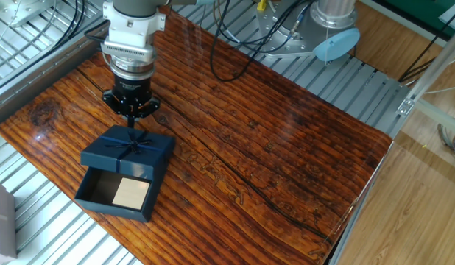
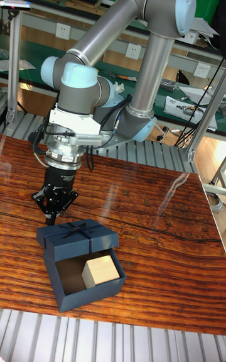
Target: Slide the outer casing onto the gift box
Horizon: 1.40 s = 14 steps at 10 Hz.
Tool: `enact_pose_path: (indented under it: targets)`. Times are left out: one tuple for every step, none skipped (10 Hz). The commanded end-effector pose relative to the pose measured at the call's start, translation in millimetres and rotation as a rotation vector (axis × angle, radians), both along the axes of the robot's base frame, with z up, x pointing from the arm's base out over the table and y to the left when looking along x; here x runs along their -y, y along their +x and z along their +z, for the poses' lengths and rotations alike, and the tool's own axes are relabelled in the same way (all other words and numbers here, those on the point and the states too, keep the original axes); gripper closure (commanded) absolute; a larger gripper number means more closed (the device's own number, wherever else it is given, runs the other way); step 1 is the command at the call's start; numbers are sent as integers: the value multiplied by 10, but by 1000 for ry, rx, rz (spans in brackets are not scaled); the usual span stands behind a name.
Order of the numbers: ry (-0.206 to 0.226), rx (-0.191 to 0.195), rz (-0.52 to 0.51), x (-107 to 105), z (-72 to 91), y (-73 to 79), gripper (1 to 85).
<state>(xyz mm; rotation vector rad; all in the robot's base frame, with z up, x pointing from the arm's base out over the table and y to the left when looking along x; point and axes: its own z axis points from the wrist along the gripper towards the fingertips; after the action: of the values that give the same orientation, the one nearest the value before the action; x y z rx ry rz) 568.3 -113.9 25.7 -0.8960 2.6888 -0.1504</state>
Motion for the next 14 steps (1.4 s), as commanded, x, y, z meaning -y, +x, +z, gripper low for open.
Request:
enact_pose_path:
  targets:
    - [9, -9, -45, 0, 66, -16, 847]
    - [-3, -13, -54, 13, 94, -11, 847]
    - [-13, -12, -54, 12, 112, 9, 847]
    - [-14, -14, -50, -10, 121, 23, 847]
    - [0, -16, -43, -58, 120, 25, 847]
    - [8, -18, -38, -69, 108, 14, 847]
    - [-1, -26, -30, -30, 93, -20, 847]
    - [-5, -39, -28, 15, 66, -80, 847]
    - [-4, -49, -23, 57, 18, -138, 847]
    - [23, -69, -10, 25, -60, -216, 847]
    - [48, -74, 1, -6, -127, -247, 847]
    - [50, -55, 10, -3, -155, -211, 847]
    - [37, -35, 15, 24, -150, -161, 847]
    - [35, -18, 15, 25, -137, -116, 847]
